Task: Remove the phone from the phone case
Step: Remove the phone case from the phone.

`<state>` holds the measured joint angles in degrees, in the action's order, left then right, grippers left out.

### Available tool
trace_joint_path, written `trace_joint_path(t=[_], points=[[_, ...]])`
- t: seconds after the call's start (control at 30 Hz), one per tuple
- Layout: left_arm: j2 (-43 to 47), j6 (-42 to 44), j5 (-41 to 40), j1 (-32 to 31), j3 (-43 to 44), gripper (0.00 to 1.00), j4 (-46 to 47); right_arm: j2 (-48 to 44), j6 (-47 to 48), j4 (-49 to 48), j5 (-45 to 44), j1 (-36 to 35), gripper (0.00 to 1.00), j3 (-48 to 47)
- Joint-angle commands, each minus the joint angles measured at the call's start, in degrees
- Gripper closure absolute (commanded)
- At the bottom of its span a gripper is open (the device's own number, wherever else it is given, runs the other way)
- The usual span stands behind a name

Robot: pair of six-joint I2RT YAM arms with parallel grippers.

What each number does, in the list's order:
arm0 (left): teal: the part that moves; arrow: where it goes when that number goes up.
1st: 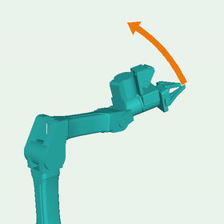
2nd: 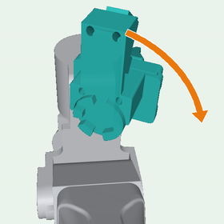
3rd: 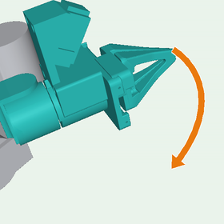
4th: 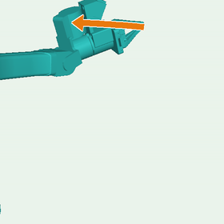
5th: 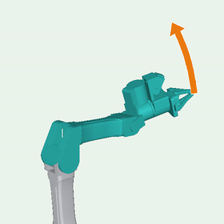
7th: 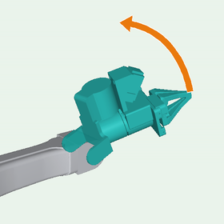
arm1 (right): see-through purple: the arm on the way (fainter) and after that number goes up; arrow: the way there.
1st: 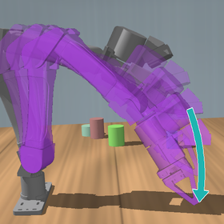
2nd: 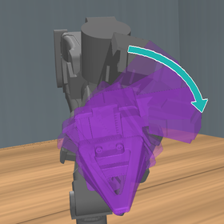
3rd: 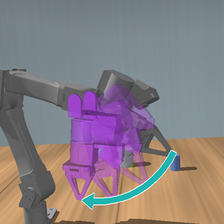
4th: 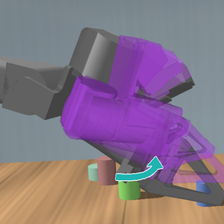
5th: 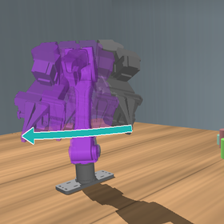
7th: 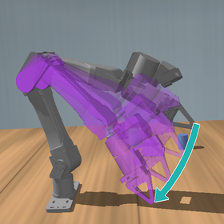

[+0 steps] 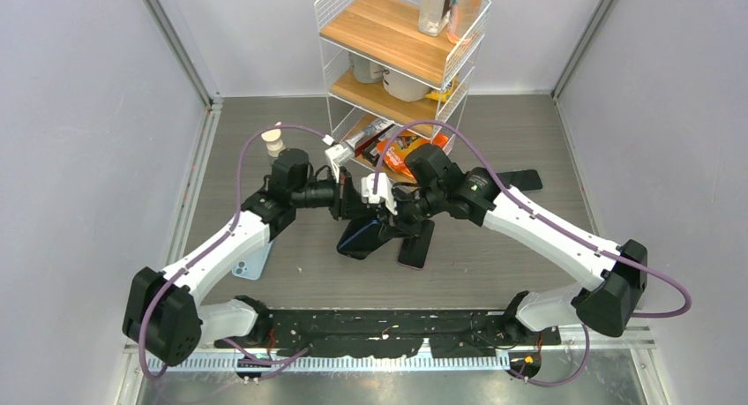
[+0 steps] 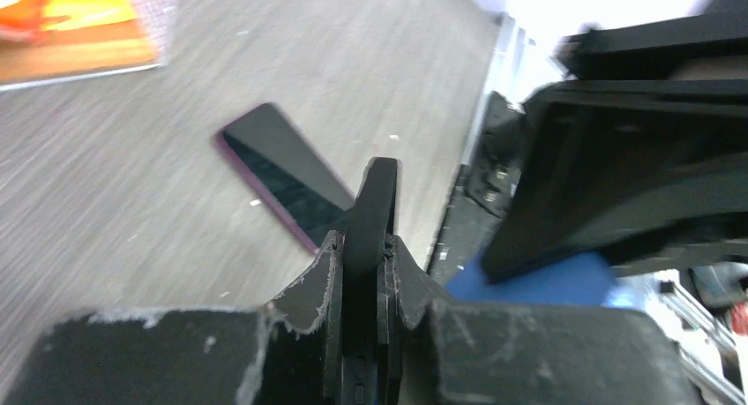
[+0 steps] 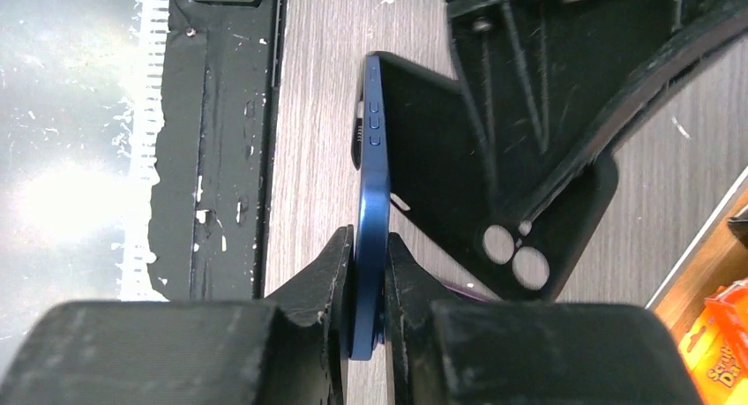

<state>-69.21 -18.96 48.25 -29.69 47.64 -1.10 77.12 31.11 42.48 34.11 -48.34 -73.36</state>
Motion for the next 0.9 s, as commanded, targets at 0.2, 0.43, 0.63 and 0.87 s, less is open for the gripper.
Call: trace_joint_path(t=[0.2, 0.43, 0.63, 0.87], points=[[0.40, 5.93, -18.07, 8.24, -4.91, 1.00, -8.91, -5.44, 0.90, -8.23, 1.07, 0.08, 0.94, -1.06], [-1.44, 7.46, -16.56, 16.56, -5.15, 1.00, -15.69, -6.71, 0.71, -8.89, 1.80, 0.10, 0.95, -0.08], [-0.79, 9.04, -14.34, 21.35, -7.91, 1.00, -18.76, -7.93, 0.82, -9.50, 1.21, 0.08, 0.94, 1.36], [-0.17, 10.64, -14.67, 24.85, -11.21, 0.97, -19.44, -7.99, 0.76, -9.89, 1.19, 0.08, 0.94, 1.92]])
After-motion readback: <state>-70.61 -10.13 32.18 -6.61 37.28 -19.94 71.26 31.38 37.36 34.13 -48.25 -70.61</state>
